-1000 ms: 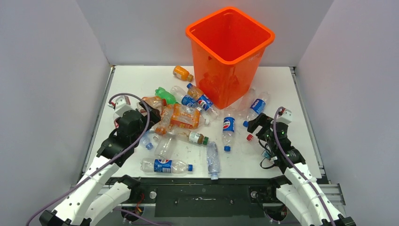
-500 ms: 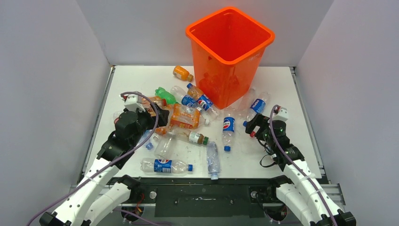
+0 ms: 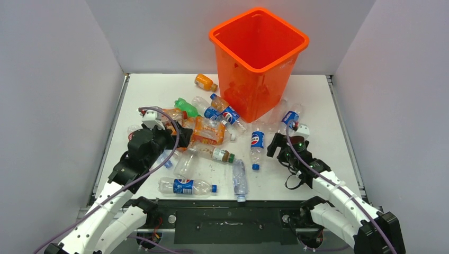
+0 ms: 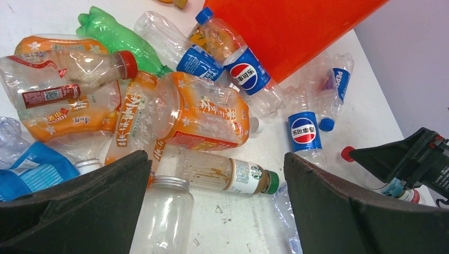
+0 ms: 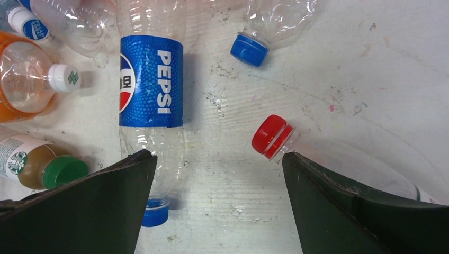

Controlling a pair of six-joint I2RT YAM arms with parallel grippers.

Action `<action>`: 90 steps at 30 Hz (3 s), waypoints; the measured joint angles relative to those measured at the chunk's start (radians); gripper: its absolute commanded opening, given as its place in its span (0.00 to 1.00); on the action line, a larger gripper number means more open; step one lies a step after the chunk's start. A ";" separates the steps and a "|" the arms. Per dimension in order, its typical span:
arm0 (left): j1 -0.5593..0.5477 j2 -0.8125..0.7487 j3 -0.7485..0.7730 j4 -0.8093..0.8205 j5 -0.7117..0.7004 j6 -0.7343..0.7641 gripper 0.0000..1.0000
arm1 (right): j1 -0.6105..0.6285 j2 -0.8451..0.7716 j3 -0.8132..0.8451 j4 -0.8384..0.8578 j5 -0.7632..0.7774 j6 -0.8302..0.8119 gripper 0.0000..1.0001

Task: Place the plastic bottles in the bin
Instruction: Pick up the plastic bottle at the center of the board.

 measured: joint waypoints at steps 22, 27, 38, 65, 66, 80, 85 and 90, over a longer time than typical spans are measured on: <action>-0.002 0.019 0.000 -0.001 0.077 -0.002 0.96 | -0.043 0.221 0.194 -0.219 0.176 -0.002 0.90; -0.008 0.010 0.000 -0.001 0.091 -0.004 0.96 | -0.002 0.311 0.194 -0.229 0.146 -0.013 0.90; -0.016 0.006 0.000 -0.001 0.093 -0.004 0.96 | 0.111 0.270 0.197 -0.076 0.069 0.034 0.90; -0.117 0.004 0.000 -0.021 0.037 0.003 0.96 | 0.209 0.452 0.213 0.156 0.007 0.132 0.49; -0.123 0.000 -0.002 -0.017 0.039 0.001 0.96 | 0.226 0.399 0.209 0.156 0.005 0.124 0.49; -0.154 -0.109 -0.306 0.533 0.447 -0.246 0.96 | 0.459 -0.179 0.054 0.556 -0.132 0.068 0.48; -0.245 -0.032 -0.290 0.638 0.517 -0.256 0.96 | 0.552 -0.091 0.000 0.772 -0.128 0.095 0.47; -0.370 0.041 -0.237 0.644 0.507 -0.203 0.96 | 0.640 0.004 -0.006 0.947 -0.095 0.096 0.46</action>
